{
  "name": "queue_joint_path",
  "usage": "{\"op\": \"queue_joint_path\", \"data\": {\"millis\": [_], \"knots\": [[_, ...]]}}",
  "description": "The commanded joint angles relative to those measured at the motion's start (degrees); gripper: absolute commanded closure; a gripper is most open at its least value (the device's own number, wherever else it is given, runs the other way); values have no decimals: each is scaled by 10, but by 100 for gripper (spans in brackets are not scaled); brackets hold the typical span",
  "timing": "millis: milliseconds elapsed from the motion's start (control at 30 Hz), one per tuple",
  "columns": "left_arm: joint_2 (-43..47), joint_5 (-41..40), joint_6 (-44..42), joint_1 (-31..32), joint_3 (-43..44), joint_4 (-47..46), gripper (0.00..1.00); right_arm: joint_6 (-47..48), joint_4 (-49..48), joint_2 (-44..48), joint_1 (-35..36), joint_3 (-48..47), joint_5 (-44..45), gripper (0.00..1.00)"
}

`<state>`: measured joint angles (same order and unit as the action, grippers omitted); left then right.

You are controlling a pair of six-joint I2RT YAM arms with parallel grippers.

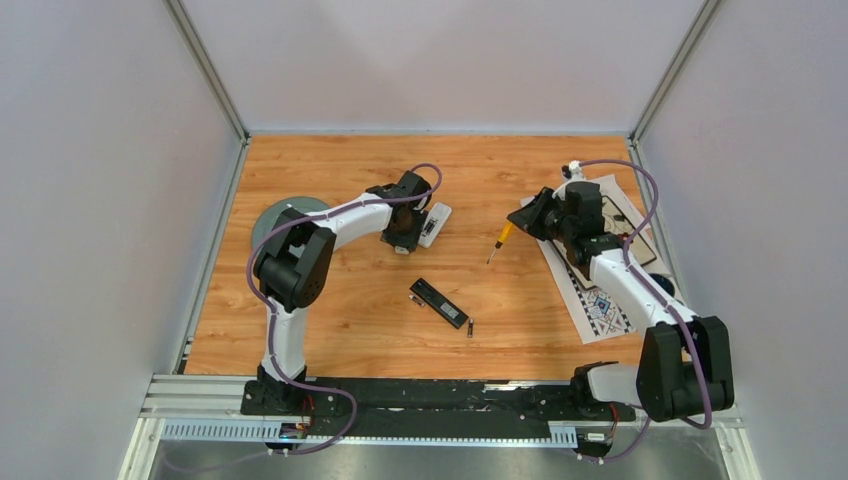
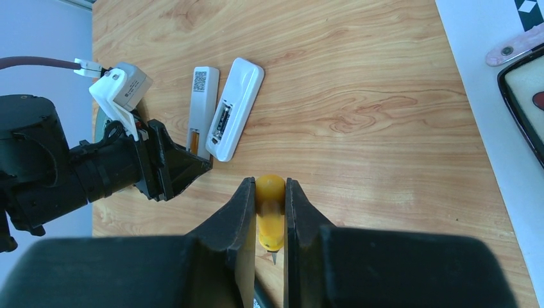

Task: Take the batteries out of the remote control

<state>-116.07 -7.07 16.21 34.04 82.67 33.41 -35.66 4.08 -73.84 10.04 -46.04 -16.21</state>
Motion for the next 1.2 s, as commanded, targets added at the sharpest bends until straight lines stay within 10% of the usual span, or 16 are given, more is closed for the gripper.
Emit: {"op": "queue_joint_path", "data": {"millis": [0,167,567,1167], "knots": [[-9,-21,-7,1,14,6,61,9,-6,25,-3,0,-3,100],[9,-38,-14,1,13,17,82,8,-3,34,-3,-2,-6,100],[169,-76,-52,-6,37,87,87,1,19,85,-3,10,-12,100],[492,-48,53,75,-287,67,92,-6,57,170,-4,47,-15,100]]}}
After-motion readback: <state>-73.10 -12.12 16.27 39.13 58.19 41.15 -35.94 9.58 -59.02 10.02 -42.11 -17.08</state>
